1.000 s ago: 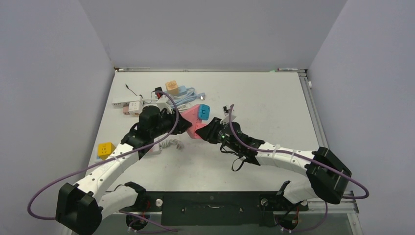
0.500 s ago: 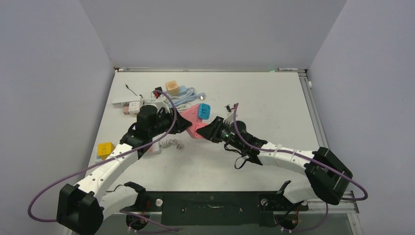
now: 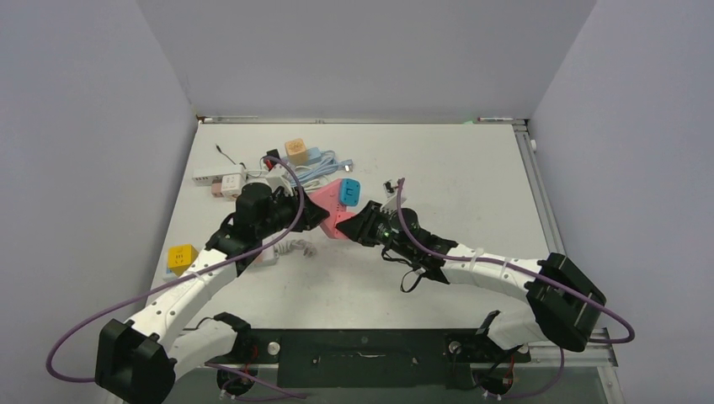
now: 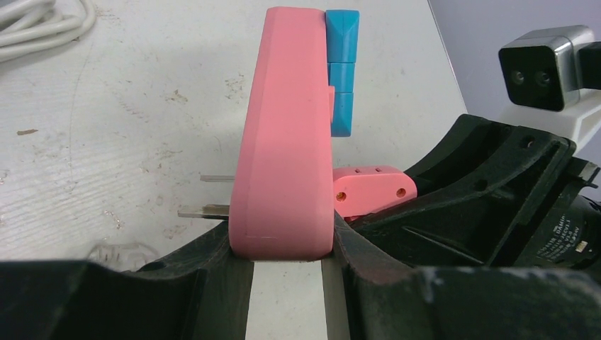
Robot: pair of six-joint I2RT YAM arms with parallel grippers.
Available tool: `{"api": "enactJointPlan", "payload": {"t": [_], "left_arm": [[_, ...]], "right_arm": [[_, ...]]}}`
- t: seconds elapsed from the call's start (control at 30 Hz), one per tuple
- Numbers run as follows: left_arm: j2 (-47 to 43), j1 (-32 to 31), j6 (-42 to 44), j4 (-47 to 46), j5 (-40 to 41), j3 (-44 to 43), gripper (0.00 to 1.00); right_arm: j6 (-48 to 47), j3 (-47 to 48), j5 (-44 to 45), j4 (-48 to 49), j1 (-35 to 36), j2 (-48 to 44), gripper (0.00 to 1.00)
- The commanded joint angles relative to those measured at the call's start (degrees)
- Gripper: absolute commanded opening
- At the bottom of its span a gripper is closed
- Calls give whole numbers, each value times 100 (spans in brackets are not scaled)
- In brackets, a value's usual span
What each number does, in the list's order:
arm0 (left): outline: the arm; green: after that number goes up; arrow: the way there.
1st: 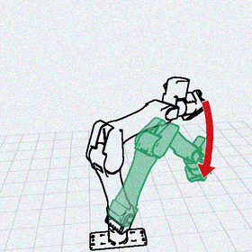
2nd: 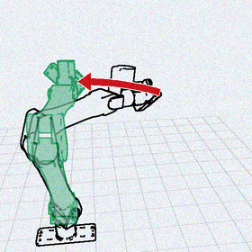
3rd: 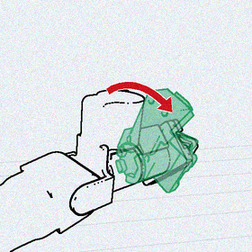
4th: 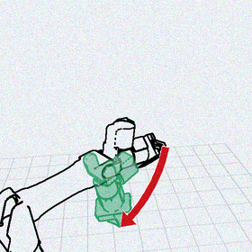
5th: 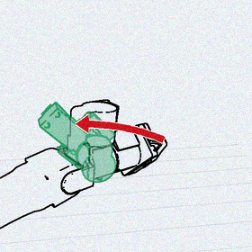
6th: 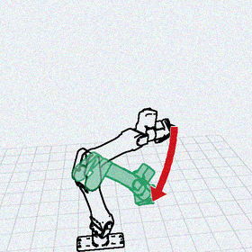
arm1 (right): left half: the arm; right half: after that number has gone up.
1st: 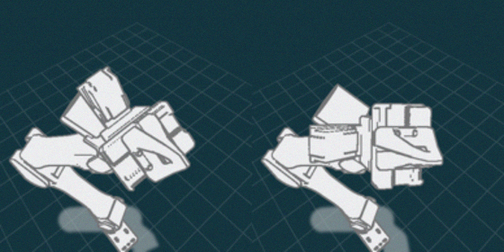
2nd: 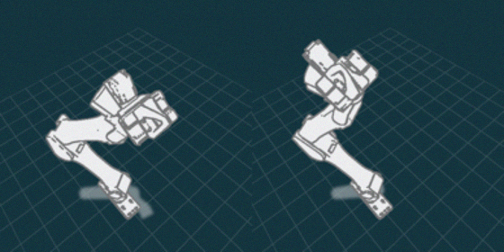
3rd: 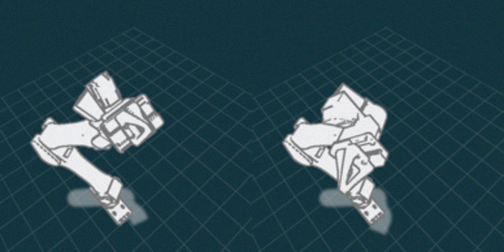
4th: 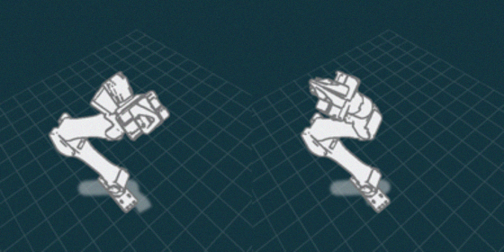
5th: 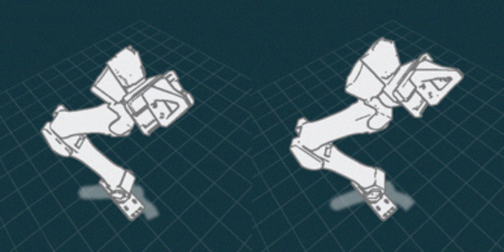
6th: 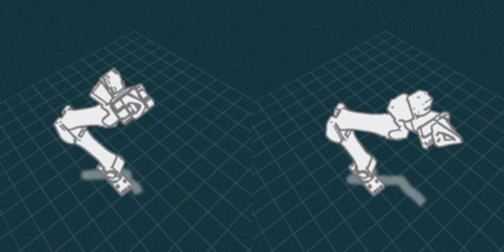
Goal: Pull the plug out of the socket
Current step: Remove the plug from the socket.
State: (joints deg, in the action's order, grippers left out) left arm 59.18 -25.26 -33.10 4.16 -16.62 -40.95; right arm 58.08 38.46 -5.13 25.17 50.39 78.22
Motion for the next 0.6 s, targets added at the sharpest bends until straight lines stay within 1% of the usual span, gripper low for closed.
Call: {"api": "enactJointPlan", "payload": {"t": [0.0,0.3,0.57], "left_arm": [[-266,-81,283,-219,809,-218,0],[-218,-359,510,88,1300,-320,0],[-205,-428,601,260,1542,-396,0]], "right_arm": [[-312,359,866,-867,167,-31,5],[-350,975,1428,-1479,538,183,5],[-351,1225,1803,-1766,777,245,5]]}}
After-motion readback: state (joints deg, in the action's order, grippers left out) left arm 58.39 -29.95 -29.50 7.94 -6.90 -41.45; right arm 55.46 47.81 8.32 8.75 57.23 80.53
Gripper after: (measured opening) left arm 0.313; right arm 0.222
